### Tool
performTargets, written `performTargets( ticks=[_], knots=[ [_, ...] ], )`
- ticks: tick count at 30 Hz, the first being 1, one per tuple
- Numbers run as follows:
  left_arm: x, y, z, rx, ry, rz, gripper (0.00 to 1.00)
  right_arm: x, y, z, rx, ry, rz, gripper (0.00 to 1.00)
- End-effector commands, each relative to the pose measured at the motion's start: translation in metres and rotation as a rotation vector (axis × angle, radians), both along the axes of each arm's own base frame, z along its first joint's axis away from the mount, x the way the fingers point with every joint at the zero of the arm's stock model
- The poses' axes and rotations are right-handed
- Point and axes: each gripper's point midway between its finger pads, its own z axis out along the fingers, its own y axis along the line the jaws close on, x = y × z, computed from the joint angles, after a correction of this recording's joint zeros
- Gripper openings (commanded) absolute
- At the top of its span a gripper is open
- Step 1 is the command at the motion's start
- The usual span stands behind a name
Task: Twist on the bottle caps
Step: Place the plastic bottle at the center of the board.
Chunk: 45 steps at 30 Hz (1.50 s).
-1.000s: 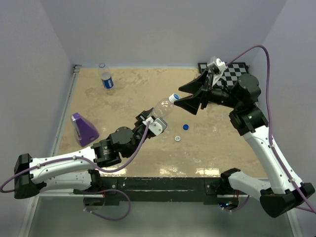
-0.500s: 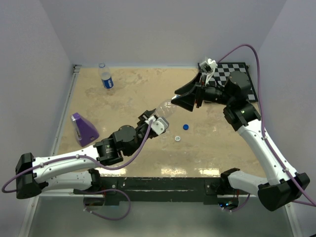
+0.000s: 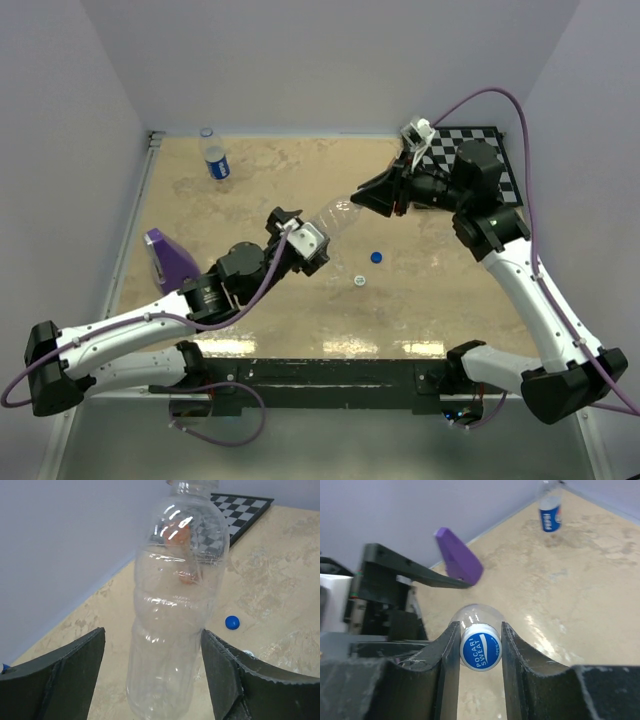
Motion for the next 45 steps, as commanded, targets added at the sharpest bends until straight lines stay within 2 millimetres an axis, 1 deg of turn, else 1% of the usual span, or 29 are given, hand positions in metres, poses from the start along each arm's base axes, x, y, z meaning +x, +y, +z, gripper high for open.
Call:
performTargets(
  ticks=[1,4,7,8,9,14,17,19,22,25,26,27,28,31,33,37,41,45],
  knots=[
    [0.001,0.021,0.032,-0.133,-0.009,0.023,0.84,0.031,-0.025,-0.013,-0.14,-0.014,-0.209,0.0],
    [0.003,0.036,0.036,-0.137,-0.011,0.055,0.85,0.048,-0.044,-0.028,-0.217,0.016,-0.349,0.0],
    [0.008,0.052,0.038,-0.119,-0.007,0.109,0.85,0.065,-0.071,-0.043,-0.301,0.06,-0.523,0.0],
    [0.009,0.058,0.038,-0.117,-0.008,0.128,0.85,0.069,-0.079,-0.046,-0.321,0.07,-0.569,0.0],
    [0.01,0.064,0.039,-0.116,-0.011,0.149,0.85,0.072,-0.089,-0.048,-0.341,0.078,-0.628,0.0],
    [0.018,0.094,0.037,-0.096,-0.027,0.267,0.86,0.087,-0.154,-0.05,-0.429,0.098,-0.951,0.0],
    [0.022,0.107,0.032,-0.075,-0.025,0.32,0.86,0.092,-0.181,-0.043,-0.431,0.08,-1.069,0.0],
    [0.025,0.118,0.031,-0.072,-0.024,0.366,0.86,0.101,-0.206,-0.046,-0.442,0.075,-1.157,0.0],
    [0.031,0.133,0.025,-0.06,-0.032,0.416,0.85,0.119,-0.237,-0.065,-0.431,0.111,-1.206,0.0],
    [0.041,0.15,0.019,-0.062,-0.018,0.476,0.85,0.13,-0.273,-0.08,-0.418,0.137,-1.316,0.0],
    [0.044,0.154,0.017,-0.067,-0.013,0.49,0.85,0.133,-0.276,-0.084,-0.419,0.149,-1.324,0.0],
    [0.049,0.163,0.017,-0.083,-0.007,0.518,0.85,0.136,-0.291,-0.085,-0.416,0.164,-1.368,0.0],
    [0.052,0.168,0.017,-0.098,-0.003,0.529,0.85,0.138,-0.298,-0.086,-0.42,0.169,-1.404,0.0],
    [0.055,0.178,0.024,-0.151,-0.003,0.535,0.85,0.142,-0.309,-0.091,-0.434,0.186,-1.449,0.0],
    [0.055,0.186,0.025,-0.169,-0.009,0.557,0.85,0.144,-0.319,-0.093,-0.449,0.179,-1.502,0.0],
    [0.053,0.196,0.027,-0.182,-0.024,0.588,0.85,0.149,-0.334,-0.109,-0.495,0.204,-1.581,0.0],
    [0.05,0.199,0.029,-0.191,-0.035,0.597,0.85,0.161,-0.339,-0.113,-0.481,0.185,-1.61,0.0],
    [0.05,0.199,0.028,-0.185,-0.036,0.594,0.84,0.17,-0.344,-0.138,-0.508,0.236,-1.585,0.0]
  ],
)
